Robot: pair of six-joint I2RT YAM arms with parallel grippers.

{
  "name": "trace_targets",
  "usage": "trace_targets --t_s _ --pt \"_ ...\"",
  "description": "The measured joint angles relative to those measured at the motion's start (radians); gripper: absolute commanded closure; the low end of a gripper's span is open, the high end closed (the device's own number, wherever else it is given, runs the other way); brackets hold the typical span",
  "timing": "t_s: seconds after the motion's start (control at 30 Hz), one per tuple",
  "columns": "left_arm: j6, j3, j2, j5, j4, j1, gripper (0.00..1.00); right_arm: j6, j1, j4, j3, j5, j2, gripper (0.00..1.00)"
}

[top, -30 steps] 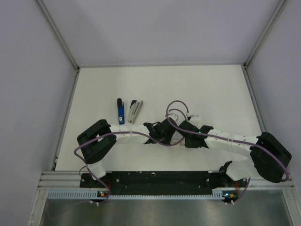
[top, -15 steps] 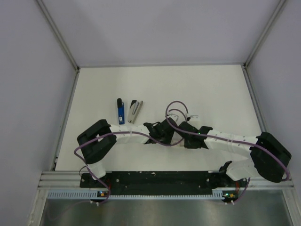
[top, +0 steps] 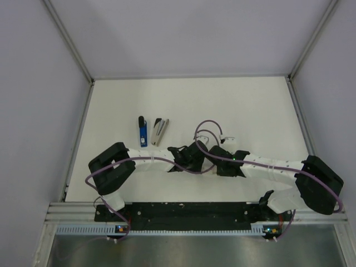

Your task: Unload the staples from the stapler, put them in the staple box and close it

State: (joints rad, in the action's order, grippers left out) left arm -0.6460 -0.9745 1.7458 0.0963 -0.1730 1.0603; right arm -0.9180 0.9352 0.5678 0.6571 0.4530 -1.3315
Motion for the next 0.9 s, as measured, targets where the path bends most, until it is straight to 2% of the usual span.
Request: trace_targets --t_s 0.9 --pt "-0.074 0.037 -0.029 0.128 0.008 0.007 0.95 -0.081 0.113 0.051 0.026 0.051 -0.022 1.0"
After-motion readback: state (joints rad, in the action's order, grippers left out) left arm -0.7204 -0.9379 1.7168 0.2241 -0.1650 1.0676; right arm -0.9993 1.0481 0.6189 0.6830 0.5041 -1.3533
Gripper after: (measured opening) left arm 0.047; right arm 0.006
